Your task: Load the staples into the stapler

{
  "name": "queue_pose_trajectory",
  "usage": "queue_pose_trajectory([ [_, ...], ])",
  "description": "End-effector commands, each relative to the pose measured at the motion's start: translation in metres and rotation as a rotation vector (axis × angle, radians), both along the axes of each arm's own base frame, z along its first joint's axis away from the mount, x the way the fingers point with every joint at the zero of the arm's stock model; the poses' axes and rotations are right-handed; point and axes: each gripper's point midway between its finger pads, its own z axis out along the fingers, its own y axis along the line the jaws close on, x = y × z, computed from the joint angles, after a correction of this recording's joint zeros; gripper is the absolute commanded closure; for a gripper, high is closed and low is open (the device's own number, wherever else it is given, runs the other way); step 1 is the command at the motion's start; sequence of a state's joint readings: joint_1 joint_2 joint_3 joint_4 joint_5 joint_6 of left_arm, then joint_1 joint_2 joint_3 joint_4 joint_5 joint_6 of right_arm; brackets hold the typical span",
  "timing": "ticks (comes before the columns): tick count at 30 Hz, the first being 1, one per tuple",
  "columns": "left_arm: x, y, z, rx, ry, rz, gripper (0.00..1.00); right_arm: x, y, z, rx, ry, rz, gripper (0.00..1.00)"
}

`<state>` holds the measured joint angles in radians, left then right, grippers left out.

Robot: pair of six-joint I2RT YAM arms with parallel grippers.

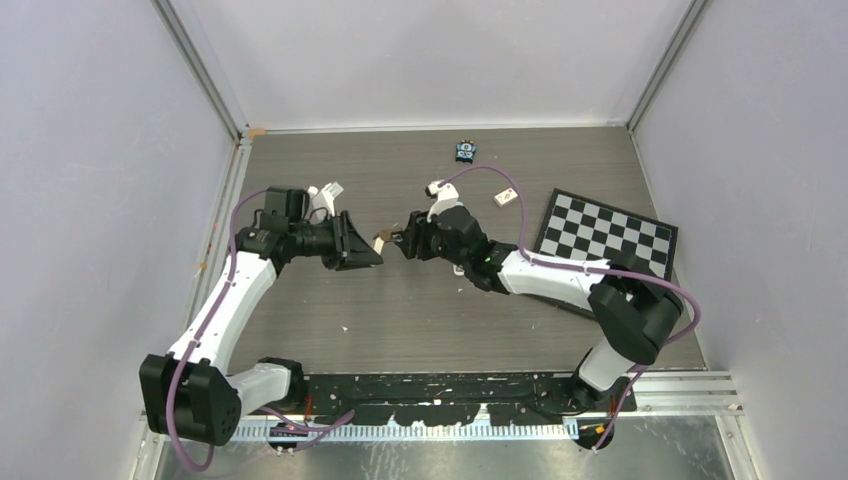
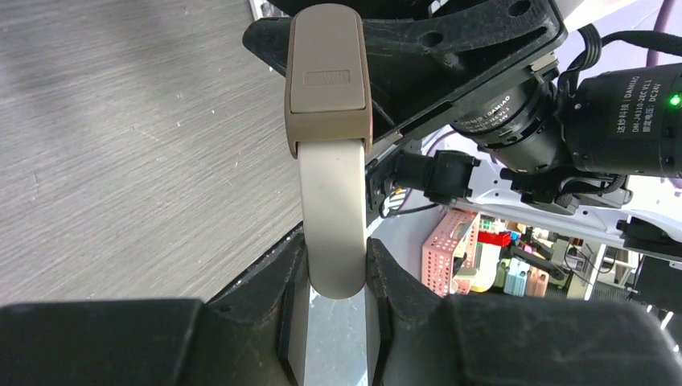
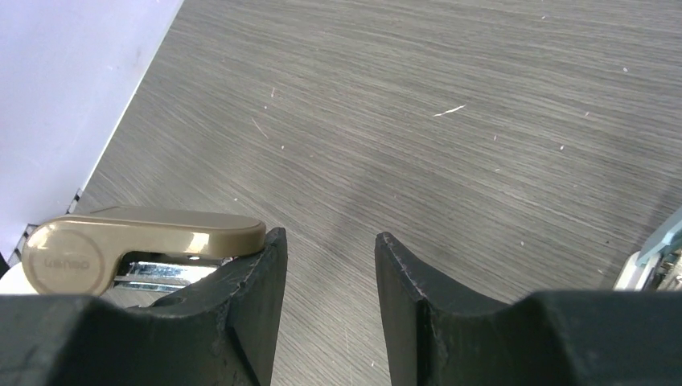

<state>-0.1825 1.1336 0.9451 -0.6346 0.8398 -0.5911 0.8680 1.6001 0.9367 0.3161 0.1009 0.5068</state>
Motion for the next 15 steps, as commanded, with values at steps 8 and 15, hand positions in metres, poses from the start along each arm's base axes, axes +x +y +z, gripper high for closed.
queue_pose_trajectory([
  [8,0.017,0.010,-0.008,0.086,0.105,0.132,1.00,-0.008,-0.024,0.006,-0.087,-0.162,0.045,0.45],
  [15,0.017,0.016,-0.001,0.118,0.187,0.206,1.00,-0.025,-0.040,0.022,-0.239,-0.401,0.149,0.31],
])
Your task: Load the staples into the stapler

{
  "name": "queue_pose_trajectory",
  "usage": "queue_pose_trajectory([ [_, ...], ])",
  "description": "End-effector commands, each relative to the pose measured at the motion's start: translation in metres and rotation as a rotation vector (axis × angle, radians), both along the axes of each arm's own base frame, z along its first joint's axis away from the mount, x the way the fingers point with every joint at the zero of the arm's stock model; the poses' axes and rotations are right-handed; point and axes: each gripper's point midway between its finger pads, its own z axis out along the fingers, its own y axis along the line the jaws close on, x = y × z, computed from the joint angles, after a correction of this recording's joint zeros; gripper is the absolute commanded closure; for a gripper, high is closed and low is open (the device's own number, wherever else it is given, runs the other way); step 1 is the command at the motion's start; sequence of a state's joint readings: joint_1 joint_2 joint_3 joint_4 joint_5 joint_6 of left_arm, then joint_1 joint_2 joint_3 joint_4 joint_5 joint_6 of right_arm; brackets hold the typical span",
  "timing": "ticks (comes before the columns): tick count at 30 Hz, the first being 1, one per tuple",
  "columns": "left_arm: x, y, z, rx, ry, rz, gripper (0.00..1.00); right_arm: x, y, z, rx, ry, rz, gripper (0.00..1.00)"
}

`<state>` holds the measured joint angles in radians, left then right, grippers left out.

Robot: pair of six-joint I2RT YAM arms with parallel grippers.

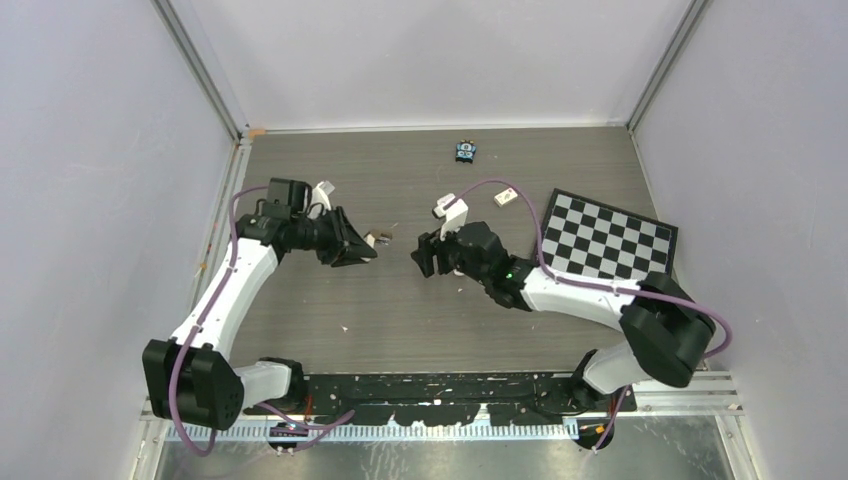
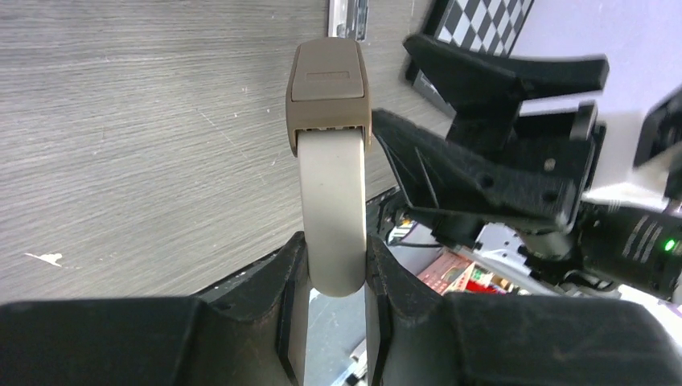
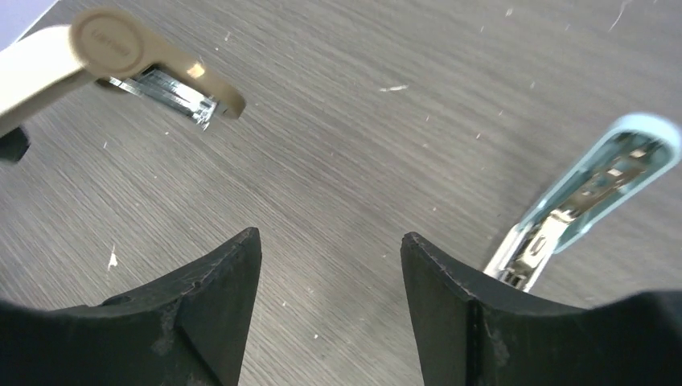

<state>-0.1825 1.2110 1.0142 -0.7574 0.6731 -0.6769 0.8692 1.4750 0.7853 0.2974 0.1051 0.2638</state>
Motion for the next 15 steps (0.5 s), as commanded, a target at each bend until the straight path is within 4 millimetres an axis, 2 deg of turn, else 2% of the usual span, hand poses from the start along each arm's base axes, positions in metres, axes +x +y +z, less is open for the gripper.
queue_pose_trajectory([
  [1,0.000,0.001,0.023,-0.013,0.018,0.061,1.00,-0.007,0.002,0.050,-0.037,-0.339,0.110,0.30],
  [6,-0.008,-0.004,0.038,-0.083,0.045,0.094,1.00,-0.022,0.023,0.077,-0.024,-0.619,0.253,0.29],
  [10,-0.014,-0.013,0.052,-0.158,0.067,0.071,1.00,-0.033,0.050,0.082,-0.071,-0.836,0.375,0.29],
  [15,-0.024,-0.011,0.053,-0.145,0.096,0.053,1.00,-0.024,0.071,0.087,-0.147,-0.980,0.357,0.29],
])
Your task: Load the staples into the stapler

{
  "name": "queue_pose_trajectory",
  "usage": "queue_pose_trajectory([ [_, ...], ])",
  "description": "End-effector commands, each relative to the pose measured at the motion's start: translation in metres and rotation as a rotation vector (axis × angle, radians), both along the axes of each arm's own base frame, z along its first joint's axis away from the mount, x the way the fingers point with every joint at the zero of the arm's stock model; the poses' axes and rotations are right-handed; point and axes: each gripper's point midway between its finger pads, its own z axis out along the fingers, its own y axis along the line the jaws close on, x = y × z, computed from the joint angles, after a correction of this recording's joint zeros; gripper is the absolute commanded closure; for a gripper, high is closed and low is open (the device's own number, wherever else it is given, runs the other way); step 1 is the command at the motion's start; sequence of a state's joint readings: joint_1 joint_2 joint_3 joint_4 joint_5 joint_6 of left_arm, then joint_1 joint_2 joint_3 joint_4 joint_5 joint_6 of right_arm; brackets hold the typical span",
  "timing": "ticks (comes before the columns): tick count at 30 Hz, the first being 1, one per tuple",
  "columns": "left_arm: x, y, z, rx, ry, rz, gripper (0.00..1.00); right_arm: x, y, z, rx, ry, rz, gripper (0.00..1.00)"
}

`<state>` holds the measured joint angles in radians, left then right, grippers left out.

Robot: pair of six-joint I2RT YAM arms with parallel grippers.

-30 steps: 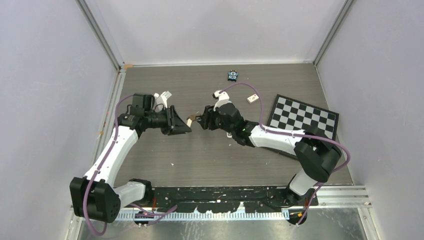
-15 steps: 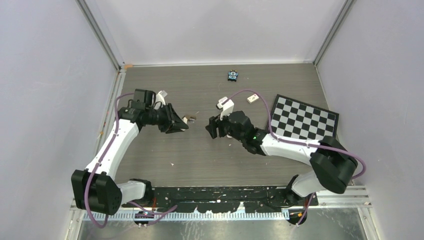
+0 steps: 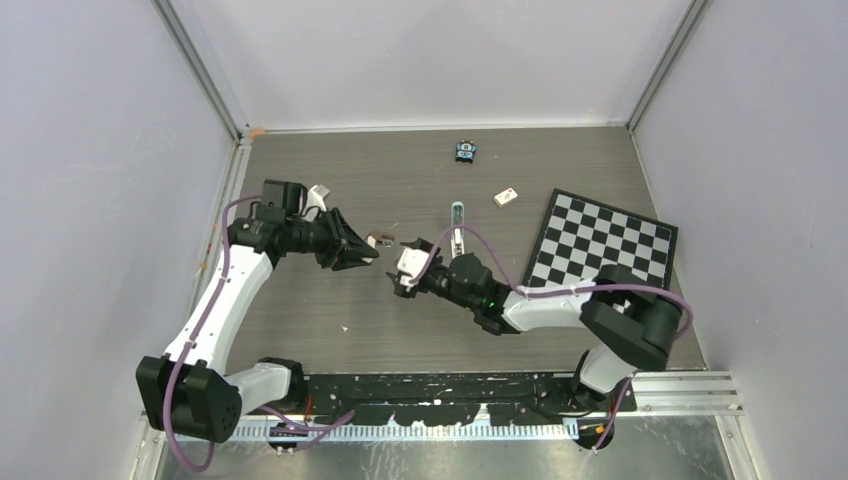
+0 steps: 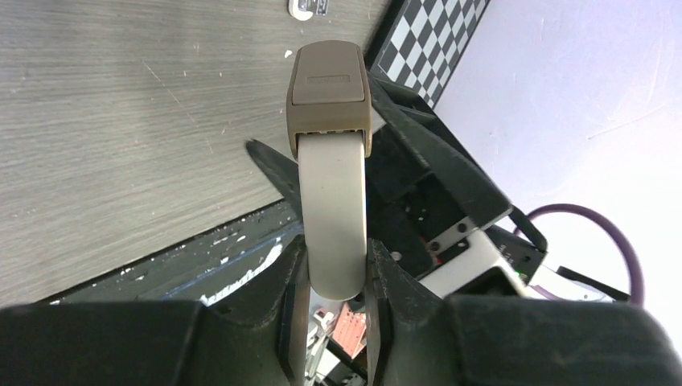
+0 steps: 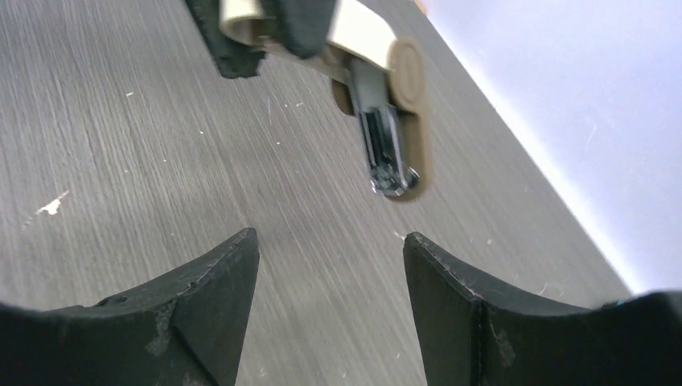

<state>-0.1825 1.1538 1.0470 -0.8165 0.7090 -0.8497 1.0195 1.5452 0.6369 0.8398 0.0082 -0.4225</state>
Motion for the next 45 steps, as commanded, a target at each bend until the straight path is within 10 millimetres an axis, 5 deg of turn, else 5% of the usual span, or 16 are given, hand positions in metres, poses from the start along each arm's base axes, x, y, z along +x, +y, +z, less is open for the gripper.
queue_pose_trajectory([
  [1,-0.013,-0.005,0.025,-0.056,-0.003,-0.033,1.00,0.014,0.021,0.058,0.072,-0.313,-0.014,0.30],
  [18,-0.019,0.002,0.005,-0.001,0.058,-0.019,1.00,0.027,0.043,0.050,0.034,-0.467,-0.070,0.30],
  [25,-0.013,-0.001,0.007,-0.018,0.050,-0.023,0.98,0.015,0.042,0.053,0.057,-0.466,-0.027,0.71],
  [32,0.027,0.006,0.029,-0.005,-0.105,0.029,0.44,0.009,0.038,0.029,0.150,-0.178,-0.057,0.80],
  [38,0.066,0.055,0.038,0.237,-0.248,0.143,0.26,0.042,0.007,0.001,0.227,0.161,-0.411,0.80],
  [42,0.070,0.090,0.037,0.437,-0.311,0.221,0.04,0.057,-0.008,-0.029,0.199,0.364,-0.611,0.80],
  [45,0.069,0.111,0.032,0.543,-0.349,0.278,0.00,0.068,-0.019,-0.049,0.204,0.483,-0.720,0.81],
])
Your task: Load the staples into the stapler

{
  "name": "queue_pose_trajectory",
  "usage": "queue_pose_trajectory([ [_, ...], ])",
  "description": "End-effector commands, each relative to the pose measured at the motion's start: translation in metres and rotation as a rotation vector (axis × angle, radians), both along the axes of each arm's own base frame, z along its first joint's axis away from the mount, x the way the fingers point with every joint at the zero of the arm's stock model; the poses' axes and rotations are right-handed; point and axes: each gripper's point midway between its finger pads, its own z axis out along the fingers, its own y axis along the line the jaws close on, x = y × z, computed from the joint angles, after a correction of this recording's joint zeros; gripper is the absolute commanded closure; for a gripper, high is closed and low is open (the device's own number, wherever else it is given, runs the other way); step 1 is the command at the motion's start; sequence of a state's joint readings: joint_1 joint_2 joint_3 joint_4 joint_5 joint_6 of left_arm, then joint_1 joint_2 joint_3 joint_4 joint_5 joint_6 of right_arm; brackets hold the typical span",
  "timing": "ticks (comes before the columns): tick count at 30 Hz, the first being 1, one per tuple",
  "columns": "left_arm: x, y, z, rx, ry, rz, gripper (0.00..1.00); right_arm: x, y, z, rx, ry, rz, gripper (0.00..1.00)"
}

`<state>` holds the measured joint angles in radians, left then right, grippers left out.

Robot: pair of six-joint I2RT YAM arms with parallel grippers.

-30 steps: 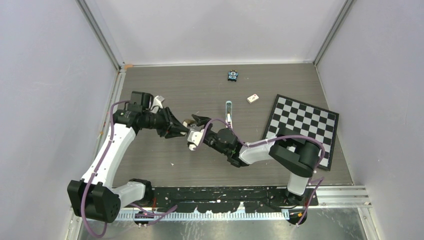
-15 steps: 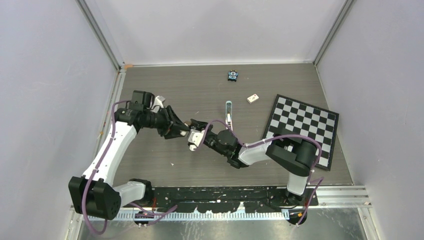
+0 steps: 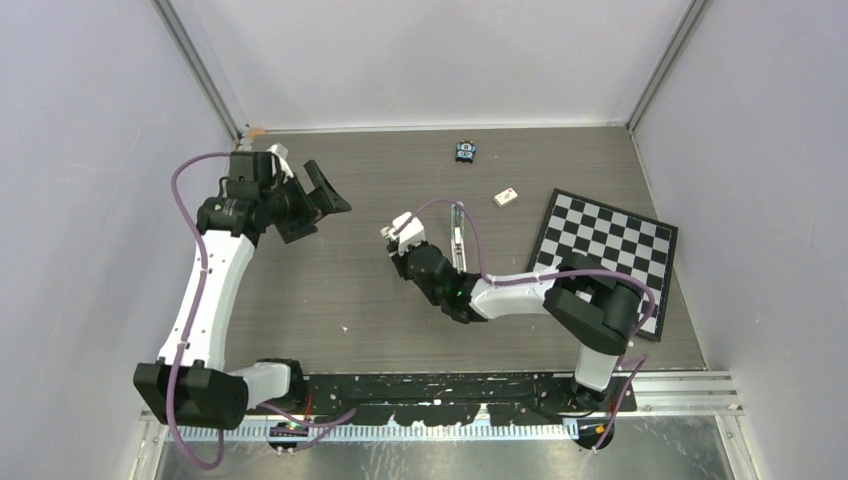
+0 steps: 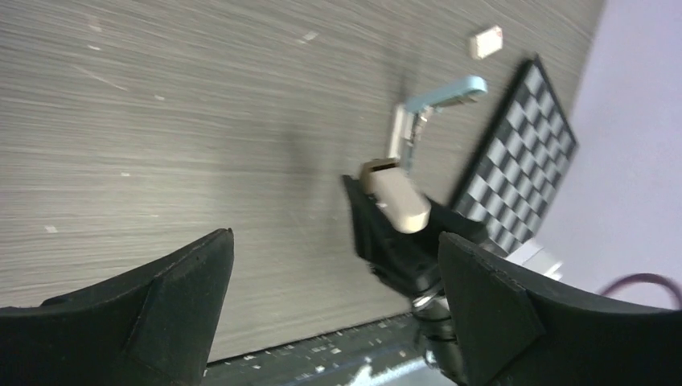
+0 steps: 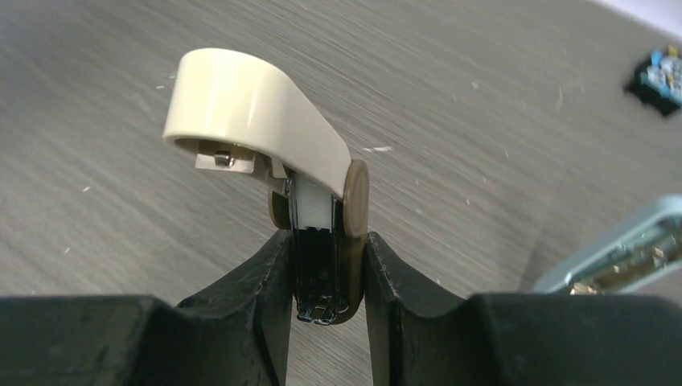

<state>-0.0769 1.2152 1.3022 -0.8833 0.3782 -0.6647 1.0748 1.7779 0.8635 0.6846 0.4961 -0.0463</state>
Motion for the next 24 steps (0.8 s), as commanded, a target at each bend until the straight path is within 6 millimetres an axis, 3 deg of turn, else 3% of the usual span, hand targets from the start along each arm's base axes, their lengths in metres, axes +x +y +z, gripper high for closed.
queue_pose_trajectory([
  [1,-0.003,0.045,-0.004,0.238,-0.086,0.105,0.00,0.022,-0.027,-0.012,0.126,0.226,-0.284,0.81],
  [5,-0.015,0.058,-0.025,0.312,-0.073,0.117,0.00,0.040,-0.045,-0.034,0.084,0.365,-0.443,0.80],
  [10,-0.025,0.061,-0.048,0.335,-0.049,0.106,0.00,0.048,-0.058,-0.066,0.053,0.500,-0.534,0.78],
  [18,-0.030,0.063,-0.070,0.358,-0.038,0.090,0.00,0.042,-0.061,-0.096,-0.004,0.598,-0.579,0.75],
  [24,-0.031,0.064,-0.074,0.365,-0.037,0.089,0.00,0.037,-0.062,-0.104,-0.005,0.629,-0.583,0.68],
])
